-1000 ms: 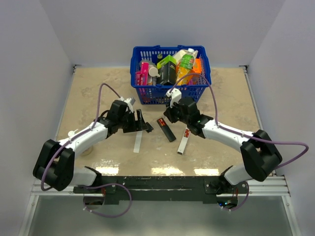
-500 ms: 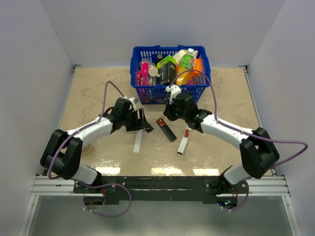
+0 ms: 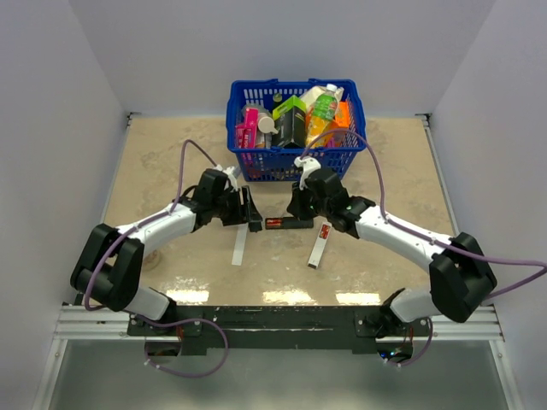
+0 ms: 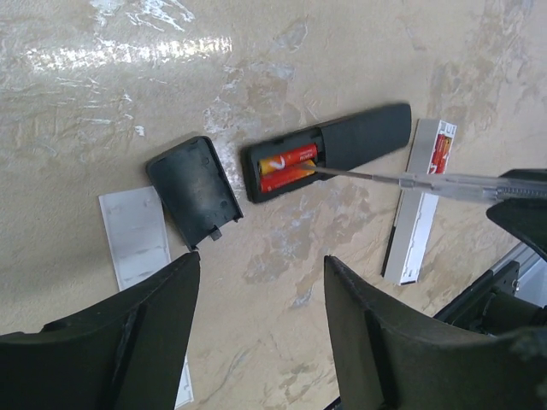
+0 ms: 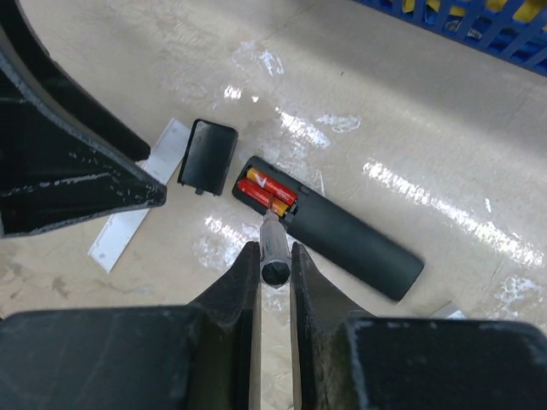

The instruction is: Unload the batteries from the remote control

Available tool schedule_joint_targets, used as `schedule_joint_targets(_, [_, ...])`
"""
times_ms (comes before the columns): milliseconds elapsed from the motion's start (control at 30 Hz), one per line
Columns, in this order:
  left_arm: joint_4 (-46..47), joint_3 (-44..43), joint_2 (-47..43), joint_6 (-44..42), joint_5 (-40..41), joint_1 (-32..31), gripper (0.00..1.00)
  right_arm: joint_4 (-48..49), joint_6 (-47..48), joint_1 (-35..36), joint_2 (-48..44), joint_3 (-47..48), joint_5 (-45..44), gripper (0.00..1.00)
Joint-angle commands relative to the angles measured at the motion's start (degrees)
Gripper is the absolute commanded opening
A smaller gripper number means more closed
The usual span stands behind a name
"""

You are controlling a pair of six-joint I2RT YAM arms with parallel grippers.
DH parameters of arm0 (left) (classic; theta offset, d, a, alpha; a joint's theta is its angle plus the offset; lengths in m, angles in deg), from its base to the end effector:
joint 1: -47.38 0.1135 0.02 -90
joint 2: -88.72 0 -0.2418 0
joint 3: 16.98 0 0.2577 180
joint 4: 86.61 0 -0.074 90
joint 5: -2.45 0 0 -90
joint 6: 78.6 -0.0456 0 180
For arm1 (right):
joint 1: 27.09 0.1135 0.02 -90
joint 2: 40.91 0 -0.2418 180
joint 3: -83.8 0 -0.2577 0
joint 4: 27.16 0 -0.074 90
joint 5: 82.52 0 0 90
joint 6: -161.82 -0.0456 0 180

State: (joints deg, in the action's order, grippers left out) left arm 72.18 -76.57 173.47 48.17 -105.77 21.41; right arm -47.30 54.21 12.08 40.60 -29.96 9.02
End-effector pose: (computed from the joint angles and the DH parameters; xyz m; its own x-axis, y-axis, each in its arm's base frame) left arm 0.2743 -0.1495 0.1598 -0.8863 -0.2007 -0.4172 0.0990 0.7981 -0.5943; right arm 0.2554 0.2096 0.2155 -0.6243 -0.1185 -0.7721 -0.4821 0.8362 0.2614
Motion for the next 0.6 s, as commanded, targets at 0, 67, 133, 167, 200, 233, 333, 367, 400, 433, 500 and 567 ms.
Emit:
schedule_joint_targets(0, [2.04,0.95,-1.87,0.67,-0.33,0.23,0.64,-5.53,0.29,0.72,-3.11,0.74,-1.45,0.00])
schedule_joint_targets(67, [1.51,1.39,-3.01,0.58,0.55,0.23,0.64,-6.50,1.78,0.72,-3.55,2.86,-3.90,0.00])
schedule_joint_targets(133, [0.81,1.83,-4.32,0.58,1.60,0.23,0.64,-6.59,2.75,0.64,-3.38,4.52,-7.24,0.00])
schedule_joint_targets(167, [0.54,1.92,-4.59,0.49,1.78,0.23,0.64,-6.86,3.71,0.64,-3.12,4.88,-7.95,0.00])
schedule_joint_targets(200, [0.28,2.09,-5.03,0.40,2.04,0.23,0.64,-6.68,4.07,0.46,-2.94,5.23,-9.52,0.00])
schedule_joint_targets(233, [0.19,2.44,-5.73,0.40,2.13,0.23,0.64,-6.51,4.33,0.55,-2.77,5.50,-9.80,0.00])
schedule_joint_targets(333, [-0.34,3.06,-6.87,0.40,2.40,0.23,0.64,-5.01,5.48,0.46,-2.06,5.76,-10.06,0.00])
schedule_joint_targets(367, [-0.34,3.24,-7.23,0.40,2.48,0.31,0.64,-5.10,5.39,0.46,-1.80,5.94,-10.33,0.00])
schedule_joint_targets(400, [-0.51,3.33,-7.49,0.32,2.75,0.23,0.64,-5.19,5.39,0.46,-1.54,6.37,-10.68,0.00])
schedule_joint_targets(433, [-0.43,3.41,-7.76,0.14,2.84,0.23,0.64,-5.19,5.21,0.46,-1.62,6.38,-11.55,0.00])
schedule_joint_targets(500, [-0.43,3.59,-8.02,0.05,2.84,0.23,0.64,-2.65,5.56,0.46,-1.54,5.68,-11.30,0.00])
schedule_joint_targets(567, [-0.34,3.68,-8.20,-0.04,2.49,0.23,0.64,0.42,6.44,0.46,-0.75,5.59,-9.55,0.00])
